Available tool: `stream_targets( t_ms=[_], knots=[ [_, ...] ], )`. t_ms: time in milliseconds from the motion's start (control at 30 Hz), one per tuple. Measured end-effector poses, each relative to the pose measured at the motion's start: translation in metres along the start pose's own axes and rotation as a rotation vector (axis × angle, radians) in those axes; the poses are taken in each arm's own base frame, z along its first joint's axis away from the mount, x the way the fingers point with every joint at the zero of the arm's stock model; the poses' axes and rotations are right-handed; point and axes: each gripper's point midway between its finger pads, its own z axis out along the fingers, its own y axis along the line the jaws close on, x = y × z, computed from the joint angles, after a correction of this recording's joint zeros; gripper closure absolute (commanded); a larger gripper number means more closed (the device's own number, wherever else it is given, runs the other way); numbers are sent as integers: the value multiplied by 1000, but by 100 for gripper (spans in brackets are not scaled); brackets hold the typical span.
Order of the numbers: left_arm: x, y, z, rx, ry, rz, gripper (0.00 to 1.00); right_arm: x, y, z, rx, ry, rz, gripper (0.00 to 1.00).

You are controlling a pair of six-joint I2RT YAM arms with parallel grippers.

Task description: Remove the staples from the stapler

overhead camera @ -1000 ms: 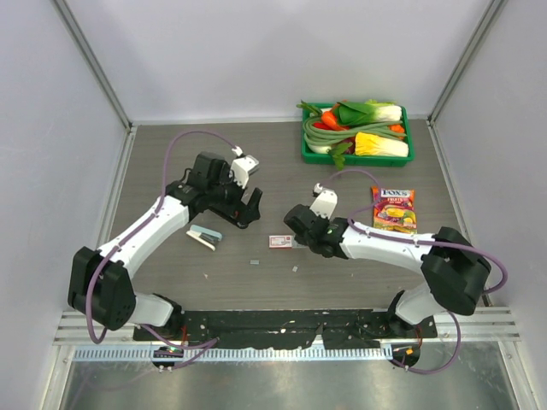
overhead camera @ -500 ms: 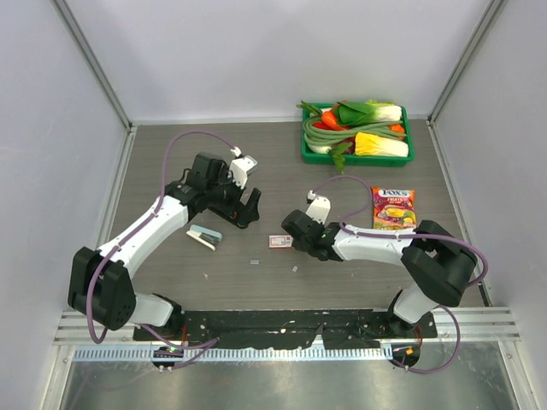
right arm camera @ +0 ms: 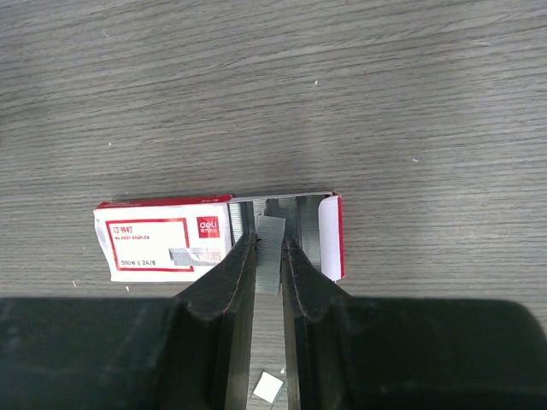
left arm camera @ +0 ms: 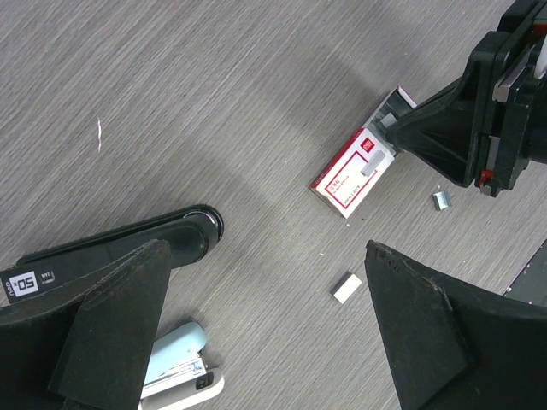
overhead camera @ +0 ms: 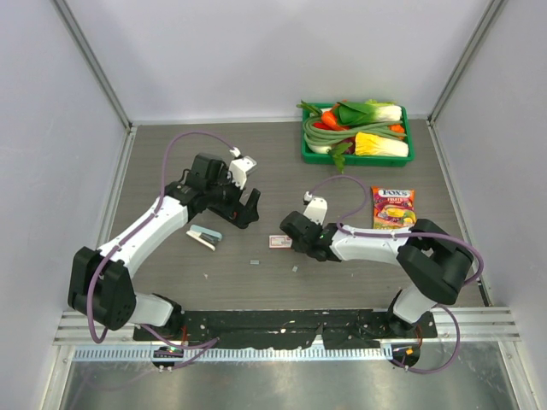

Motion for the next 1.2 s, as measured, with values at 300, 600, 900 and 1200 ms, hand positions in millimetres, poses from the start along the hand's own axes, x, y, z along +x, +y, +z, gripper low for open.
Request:
stream_targets(
  t_ms=[300,600,900,1200],
  knots=[
    [2,0,1,1,4,-6,0,-2,2,-1,5,3,-46,73],
    [5,1,1,-1,8,-12,0,-6,7,4,12,3,-103,73],
    [5,1,1,5,6,-14,0,-7,4,3,30,7,-141,74],
    [6,2,0,5,8,-18,0,-16,9,-10,-3,-15,-155,58]
  ],
)
